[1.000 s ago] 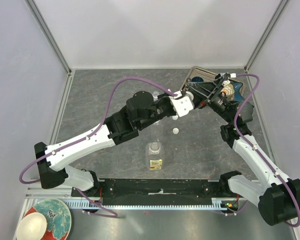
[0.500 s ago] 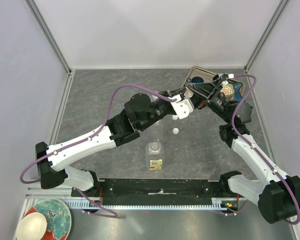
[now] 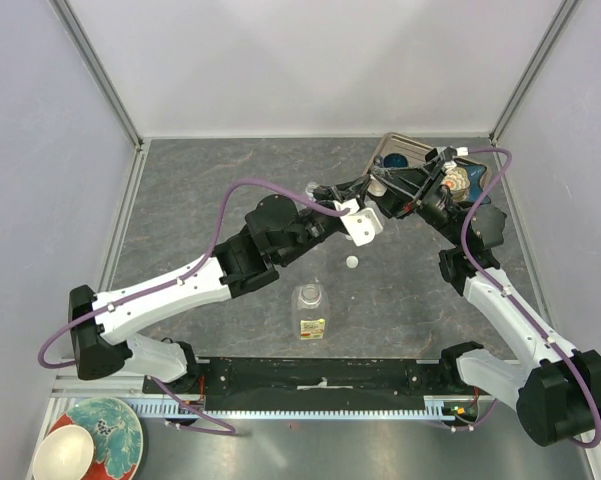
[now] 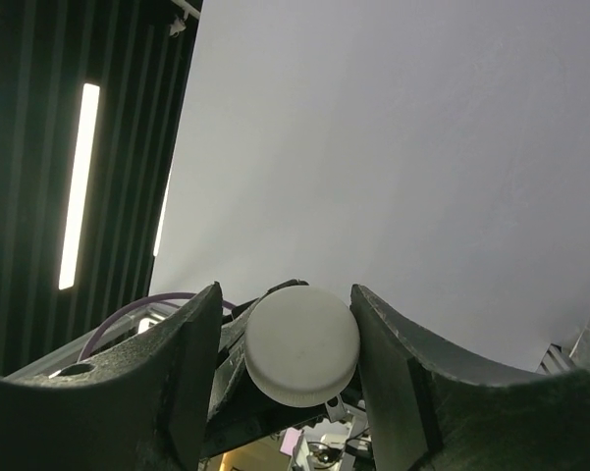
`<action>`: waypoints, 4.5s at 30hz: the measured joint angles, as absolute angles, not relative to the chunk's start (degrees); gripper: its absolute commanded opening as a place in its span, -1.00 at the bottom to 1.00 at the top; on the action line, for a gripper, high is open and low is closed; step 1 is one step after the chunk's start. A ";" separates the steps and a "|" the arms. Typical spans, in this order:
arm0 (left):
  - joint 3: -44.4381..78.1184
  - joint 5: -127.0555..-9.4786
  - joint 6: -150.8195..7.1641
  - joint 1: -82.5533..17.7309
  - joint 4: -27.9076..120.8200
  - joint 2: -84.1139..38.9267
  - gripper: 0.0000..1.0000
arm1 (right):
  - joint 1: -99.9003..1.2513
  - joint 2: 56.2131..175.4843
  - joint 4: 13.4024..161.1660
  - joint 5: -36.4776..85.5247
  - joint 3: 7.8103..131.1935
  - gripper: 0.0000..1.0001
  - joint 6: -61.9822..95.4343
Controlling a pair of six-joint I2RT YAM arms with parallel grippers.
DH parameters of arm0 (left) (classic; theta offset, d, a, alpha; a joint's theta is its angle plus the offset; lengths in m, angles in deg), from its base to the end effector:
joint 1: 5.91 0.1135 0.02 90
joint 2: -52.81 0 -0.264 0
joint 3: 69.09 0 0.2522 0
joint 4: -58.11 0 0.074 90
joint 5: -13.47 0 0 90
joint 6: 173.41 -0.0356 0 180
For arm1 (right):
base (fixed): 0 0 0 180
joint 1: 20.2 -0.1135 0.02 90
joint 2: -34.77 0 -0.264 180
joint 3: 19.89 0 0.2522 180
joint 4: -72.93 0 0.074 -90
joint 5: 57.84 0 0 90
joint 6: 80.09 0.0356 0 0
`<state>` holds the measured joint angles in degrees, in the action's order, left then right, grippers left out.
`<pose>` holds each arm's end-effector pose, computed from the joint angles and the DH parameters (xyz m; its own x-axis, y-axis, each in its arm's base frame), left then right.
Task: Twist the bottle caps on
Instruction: Pick up the bottle cap from the center of the board, then adjust the plastic bottle at the center of the board.
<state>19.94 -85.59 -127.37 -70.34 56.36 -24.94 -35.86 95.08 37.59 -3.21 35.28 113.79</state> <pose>0.1427 -0.2853 0.4389 0.6233 0.2856 -0.7280 0.5434 0.5113 0.6658 0.2154 0.0818 0.3721 -0.7975 0.5986 -0.0753 -0.3018 -0.2878 0.9089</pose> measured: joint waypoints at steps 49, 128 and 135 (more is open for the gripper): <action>18.49 -89.68 -130.50 -70.47 51.29 -21.62 0.82 | -35.66 91.76 61.32 -4.65 42.88 -0.38 95.06; 6.56 -38.81 -98.83 -51.06 9.37 -15.52 -0.67 | -33.85 87.41 101.06 3.70 58.53 -0.17 59.19; 21.77 -54.49 -105.78 -62.40 -9.73 -26.19 -0.95 | -33.85 87.32 102.35 4.24 59.21 -0.17 58.12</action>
<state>21.77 -54.49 -105.78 -62.40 -9.73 -26.19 -33.85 87.32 102.35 4.24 59.21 58.12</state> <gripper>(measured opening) 0.540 0.491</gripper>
